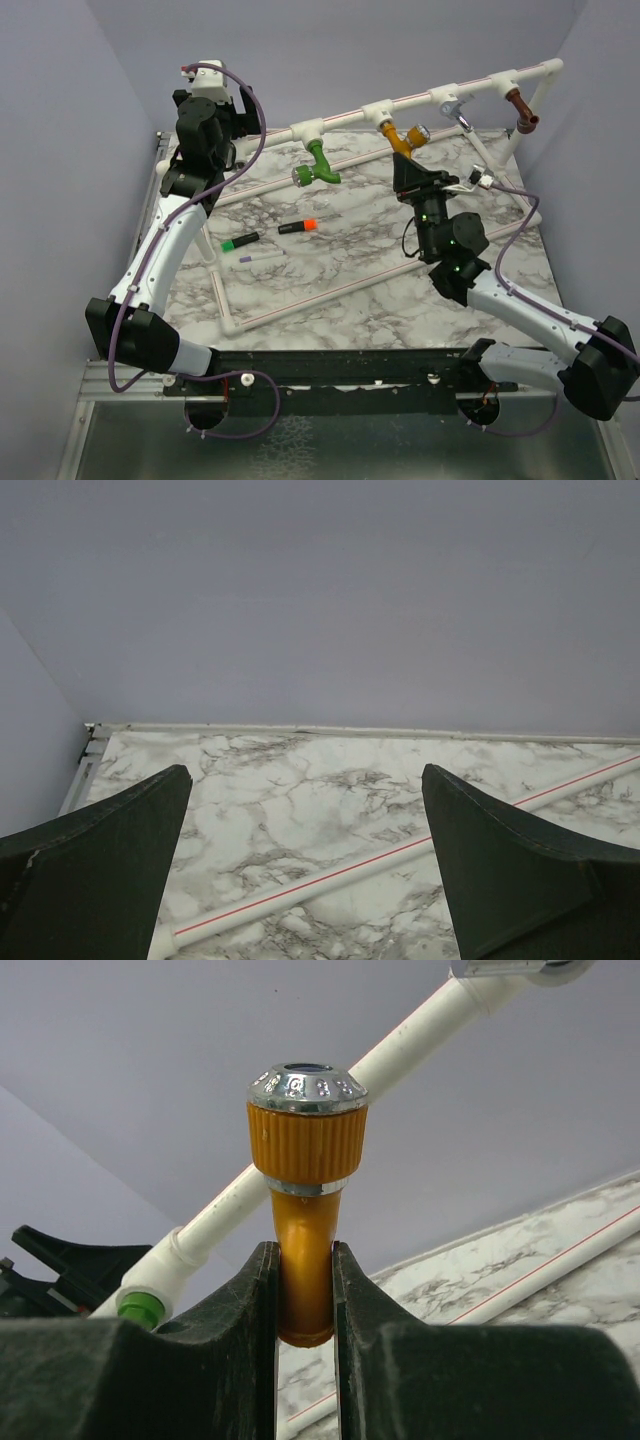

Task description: Install the water faucets

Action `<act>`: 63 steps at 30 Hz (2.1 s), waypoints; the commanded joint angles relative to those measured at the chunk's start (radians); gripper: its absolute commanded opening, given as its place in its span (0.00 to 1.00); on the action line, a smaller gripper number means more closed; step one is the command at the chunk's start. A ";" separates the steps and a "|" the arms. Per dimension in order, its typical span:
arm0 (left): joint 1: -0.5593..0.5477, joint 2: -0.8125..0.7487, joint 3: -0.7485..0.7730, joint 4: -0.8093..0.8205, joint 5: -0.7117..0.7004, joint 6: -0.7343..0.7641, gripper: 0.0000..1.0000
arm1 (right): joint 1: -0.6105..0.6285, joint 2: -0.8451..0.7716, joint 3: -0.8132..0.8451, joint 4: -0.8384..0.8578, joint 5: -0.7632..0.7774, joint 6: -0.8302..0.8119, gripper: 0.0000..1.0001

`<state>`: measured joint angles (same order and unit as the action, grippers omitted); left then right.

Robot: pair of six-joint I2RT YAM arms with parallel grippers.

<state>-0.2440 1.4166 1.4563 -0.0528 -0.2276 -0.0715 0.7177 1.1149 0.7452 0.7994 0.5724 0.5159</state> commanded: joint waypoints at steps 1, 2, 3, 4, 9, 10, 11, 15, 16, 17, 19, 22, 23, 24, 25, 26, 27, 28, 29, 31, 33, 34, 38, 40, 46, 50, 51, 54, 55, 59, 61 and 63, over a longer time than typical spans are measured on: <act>0.009 0.041 -0.053 -0.162 0.034 -0.005 0.99 | 0.012 0.050 0.024 -0.087 0.020 0.182 0.01; 0.009 0.041 -0.053 -0.162 0.036 -0.006 0.99 | 0.014 0.051 0.029 -0.101 0.022 0.207 0.01; 0.009 0.041 -0.053 -0.162 0.036 -0.005 0.99 | 0.015 0.052 0.034 -0.114 0.022 0.233 0.01; 0.009 0.041 -0.054 -0.162 0.035 -0.006 0.99 | 0.017 0.051 0.038 -0.121 0.020 0.251 0.01; 0.009 0.044 -0.054 -0.162 0.036 -0.007 0.99 | 0.018 0.047 0.056 -0.162 0.014 0.364 0.01; 0.009 0.044 -0.054 -0.162 0.036 -0.007 0.99 | 0.018 0.045 0.058 -0.171 0.016 0.388 0.01; 0.009 0.044 -0.054 -0.162 0.035 -0.007 0.99 | 0.019 0.042 0.060 -0.179 0.018 0.409 0.01; 0.009 0.045 -0.054 -0.163 0.035 -0.007 0.99 | 0.019 0.040 0.070 -0.205 0.011 0.505 0.01; 0.010 0.046 -0.054 -0.163 0.036 -0.007 0.99 | 0.019 0.041 0.073 -0.205 0.003 0.523 0.01; 0.010 0.047 -0.054 -0.163 0.036 -0.007 0.99 | 0.019 0.042 0.075 -0.208 -0.003 0.548 0.01; 0.011 0.047 -0.054 -0.163 0.034 -0.007 0.99 | 0.018 0.044 0.075 -0.215 -0.009 0.605 0.01; 0.011 0.047 -0.054 -0.163 0.035 -0.007 0.99 | 0.018 0.041 0.061 -0.215 -0.028 0.700 0.01; 0.011 0.048 -0.054 -0.163 0.035 -0.007 0.99 | 0.017 0.040 0.060 -0.216 -0.035 0.731 0.01; 0.011 0.049 -0.054 -0.163 0.035 -0.007 0.99 | 0.017 0.036 0.057 -0.226 -0.042 0.769 0.01; 0.011 0.050 -0.054 -0.163 0.036 -0.007 0.99 | 0.017 0.033 0.058 -0.234 -0.050 0.801 0.01; 0.011 0.050 -0.054 -0.163 0.037 -0.009 0.99 | 0.017 0.031 0.059 -0.245 -0.058 0.829 0.01; 0.010 0.051 -0.054 -0.163 0.037 -0.009 0.99 | 0.018 0.029 0.063 -0.259 -0.065 0.855 0.01; 0.011 0.050 -0.054 -0.164 0.038 -0.008 0.99 | 0.017 0.028 0.068 -0.277 -0.071 0.879 0.01; 0.011 0.049 -0.054 -0.165 0.039 -0.009 0.99 | 0.018 0.025 0.075 -0.297 -0.075 0.902 0.01; 0.011 0.048 -0.054 -0.165 0.038 -0.010 0.99 | 0.018 0.019 0.085 -0.333 -0.080 0.944 0.01; 0.011 0.046 -0.054 -0.165 0.037 -0.009 0.99 | 0.017 0.015 0.089 -0.359 -0.087 0.993 0.01; 0.011 0.045 -0.054 -0.165 0.036 -0.009 0.99 | 0.019 0.012 0.098 -0.380 -0.095 1.015 0.01; 0.011 0.045 -0.054 -0.165 0.036 -0.010 0.99 | 0.018 0.009 0.127 -0.439 -0.110 1.032 0.01; 0.011 0.047 -0.055 -0.164 0.036 -0.010 0.99 | 0.019 0.004 0.131 -0.451 -0.103 1.025 0.01; 0.011 0.045 -0.056 -0.165 0.036 -0.010 0.99 | 0.017 -0.012 0.129 -0.481 -0.078 0.988 0.11; 0.011 0.045 -0.056 -0.165 0.035 -0.010 0.99 | 0.017 -0.026 0.114 -0.473 -0.068 0.974 0.23; 0.011 0.046 -0.056 -0.165 0.034 -0.009 0.99 | 0.018 -0.029 0.113 -0.473 -0.065 0.970 0.28; 0.011 0.048 -0.056 -0.165 0.035 -0.009 0.99 | 0.018 -0.040 0.106 -0.466 -0.057 0.959 0.33; 0.010 0.050 -0.056 -0.165 0.034 -0.009 0.99 | 0.018 -0.042 0.105 -0.465 -0.055 0.958 0.35; 0.011 0.051 -0.057 -0.164 0.034 -0.009 0.99 | 0.017 -0.047 0.097 -0.461 -0.048 0.952 0.36; 0.010 0.051 -0.057 -0.165 0.034 -0.009 0.99 | 0.018 -0.050 0.095 -0.460 -0.045 0.951 0.38; 0.011 0.053 -0.057 -0.165 0.033 -0.008 0.99 | 0.018 -0.052 0.094 -0.459 -0.043 0.947 0.41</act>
<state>-0.2375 1.4174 1.4563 -0.0586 -0.2161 -0.0792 0.7311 1.0714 0.8494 0.3630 0.5404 1.4536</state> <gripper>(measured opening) 0.989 0.386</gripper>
